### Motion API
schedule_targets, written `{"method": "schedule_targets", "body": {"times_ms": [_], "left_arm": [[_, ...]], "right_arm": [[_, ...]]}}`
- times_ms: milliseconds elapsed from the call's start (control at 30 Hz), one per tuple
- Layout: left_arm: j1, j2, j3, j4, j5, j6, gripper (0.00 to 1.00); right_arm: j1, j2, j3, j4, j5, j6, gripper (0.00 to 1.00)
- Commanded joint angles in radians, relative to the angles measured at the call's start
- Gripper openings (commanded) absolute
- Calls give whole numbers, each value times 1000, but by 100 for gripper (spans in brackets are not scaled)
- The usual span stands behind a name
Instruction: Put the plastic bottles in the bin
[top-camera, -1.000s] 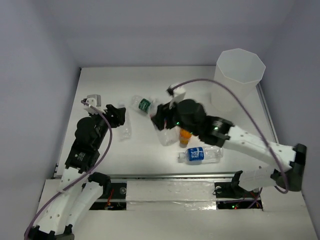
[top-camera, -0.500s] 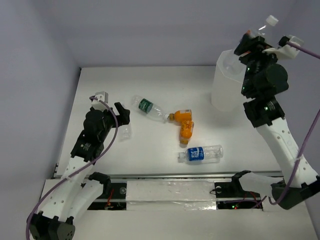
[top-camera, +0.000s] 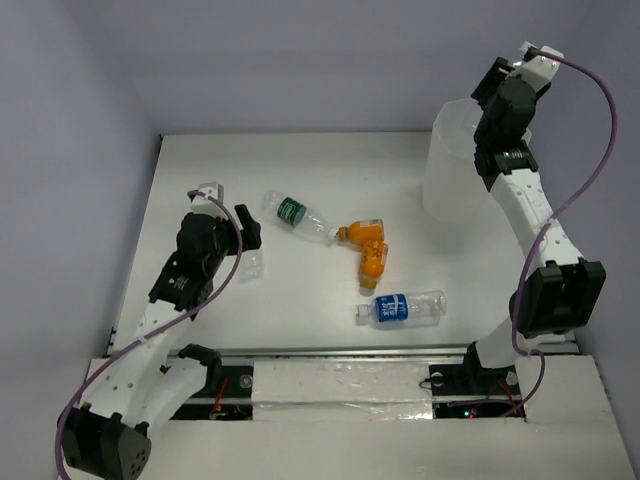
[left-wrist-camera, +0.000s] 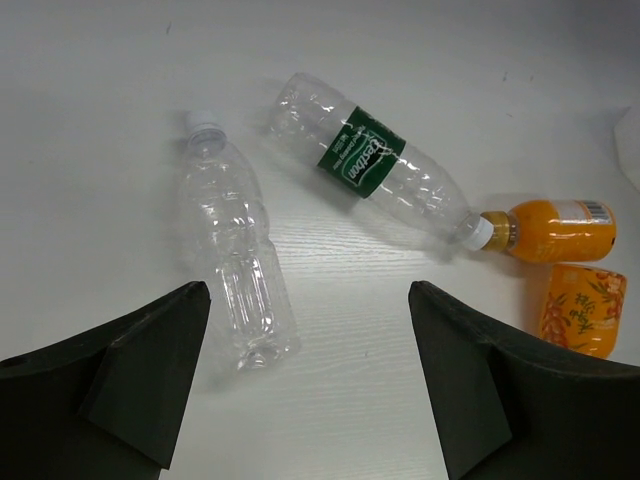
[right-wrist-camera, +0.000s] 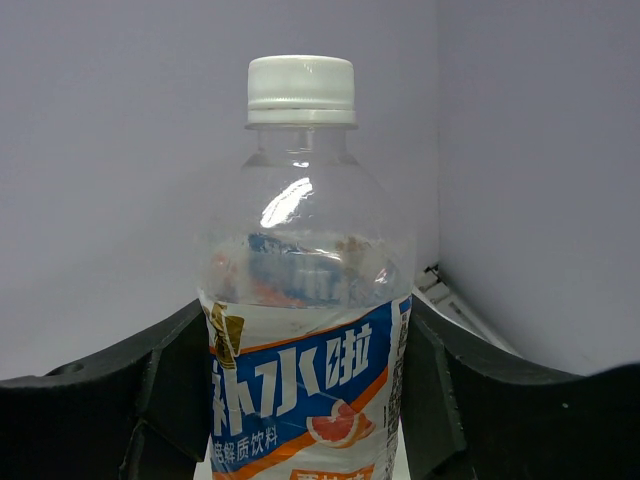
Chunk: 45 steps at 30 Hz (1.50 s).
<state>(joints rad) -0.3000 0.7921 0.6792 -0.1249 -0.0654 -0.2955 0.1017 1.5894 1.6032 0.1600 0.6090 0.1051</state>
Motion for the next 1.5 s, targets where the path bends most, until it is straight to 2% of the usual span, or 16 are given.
{"method": "schedule_targets", "body": {"times_ms": [0,233,467,533,567,600,633,700,733,767,833,867,900,1000,1300,1467], "left_arm": [[4,28,34,5,-28,19,79],[4,82,39,7,-68,21,80],[4,159,65,2,-93,9,82],[4,185,74,2,-100,9,82],[4,196,85,-1,-111,9,83],[4,208,92,-2,-119,16,83],[4,241,100,-7,-131,22,83],[4,283,123,-15,-168,32,83],[4,332,129,-19,-177,41,83],[4,357,137,-18,-191,42,83],[4,436,148,-27,-200,44,83],[15,458,161,-28,-201,44,83],[15,481,169,-30,-209,45,83],[15,556,207,-27,-214,52,83],[24,780,310,-7,-205,36,81],[54,887,347,-7,-214,35,64]], "right_arm": [[-10,-37,-17,76,-41,27,55],[-10,-48,-51,23,-74,73,98],[-10,-228,-143,-17,-234,205,99],[-10,-346,-210,5,-293,266,88],[6,-391,-298,60,-351,281,78],[18,-475,-342,87,-380,315,43],[18,-512,-383,108,-408,330,26],[27,-568,-459,134,-498,361,7],[27,-606,-469,133,-527,364,7],[27,-620,-477,116,-573,366,7],[27,-655,-494,105,-601,369,22],[27,-663,-494,86,-648,367,31],[27,-669,-491,76,-664,364,50],[27,-669,-474,44,-750,357,72],[36,-671,-450,15,-859,341,71],[36,-675,-457,16,-884,338,71]]}}
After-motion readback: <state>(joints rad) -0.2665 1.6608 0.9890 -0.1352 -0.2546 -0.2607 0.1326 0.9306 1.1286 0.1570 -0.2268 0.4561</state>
